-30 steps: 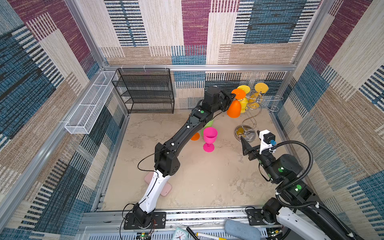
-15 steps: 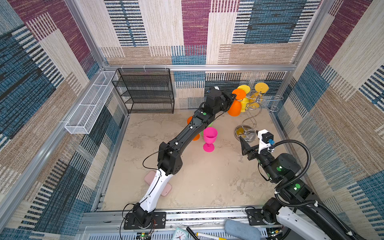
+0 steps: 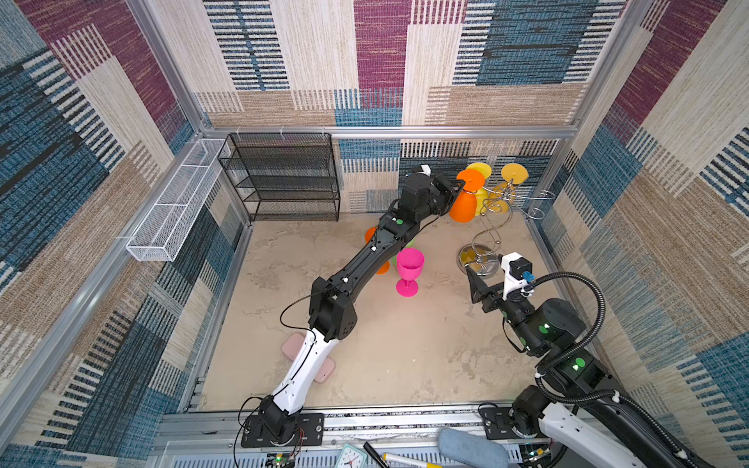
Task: Take the wine glass off the wine glass rack
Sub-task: Pick up the wine glass from the wine glass rack.
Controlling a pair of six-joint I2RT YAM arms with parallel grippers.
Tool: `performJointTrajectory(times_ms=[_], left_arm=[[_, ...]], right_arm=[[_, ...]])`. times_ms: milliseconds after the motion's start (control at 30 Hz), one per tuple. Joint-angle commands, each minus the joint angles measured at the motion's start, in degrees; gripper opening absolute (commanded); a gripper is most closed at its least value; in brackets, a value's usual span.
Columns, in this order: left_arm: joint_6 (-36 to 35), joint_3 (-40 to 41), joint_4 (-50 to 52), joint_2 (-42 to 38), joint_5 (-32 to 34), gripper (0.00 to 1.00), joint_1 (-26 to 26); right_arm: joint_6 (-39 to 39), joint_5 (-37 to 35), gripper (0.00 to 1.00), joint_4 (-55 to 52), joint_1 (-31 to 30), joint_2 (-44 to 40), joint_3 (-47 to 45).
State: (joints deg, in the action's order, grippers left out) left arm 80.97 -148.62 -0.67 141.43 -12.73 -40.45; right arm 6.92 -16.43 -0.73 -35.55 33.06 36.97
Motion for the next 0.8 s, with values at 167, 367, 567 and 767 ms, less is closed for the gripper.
performJointTrajectory(times_ms=[167, 367, 567, 767], left_arm=[[-1.1, -0.5, -2.1, 0.0, -4.8, 0.0, 0.0], [-1.1, -0.5, -2.4, -0.2, -6.2, 0.0, -0.1], [-1.1, 0.5, -2.4, -1.2, -8.3, 0.0, -0.1], [-1.3, 2.9, -2.6, -3.3, -9.8, 0.0, -0.1]], right_arm=[[-0.7, 0.8, 0.83, 2.2, 0.0, -0.5, -0.1], [-1.1, 0.9, 0.83, 2.1, 0.0, -0.8, -0.2], [-1.2, 0.8, 0.83, 2.1, 0.0, -1.1, -0.2], [-1.8, 0.6, 0.83, 2.1, -0.1, -1.9, -0.4]])
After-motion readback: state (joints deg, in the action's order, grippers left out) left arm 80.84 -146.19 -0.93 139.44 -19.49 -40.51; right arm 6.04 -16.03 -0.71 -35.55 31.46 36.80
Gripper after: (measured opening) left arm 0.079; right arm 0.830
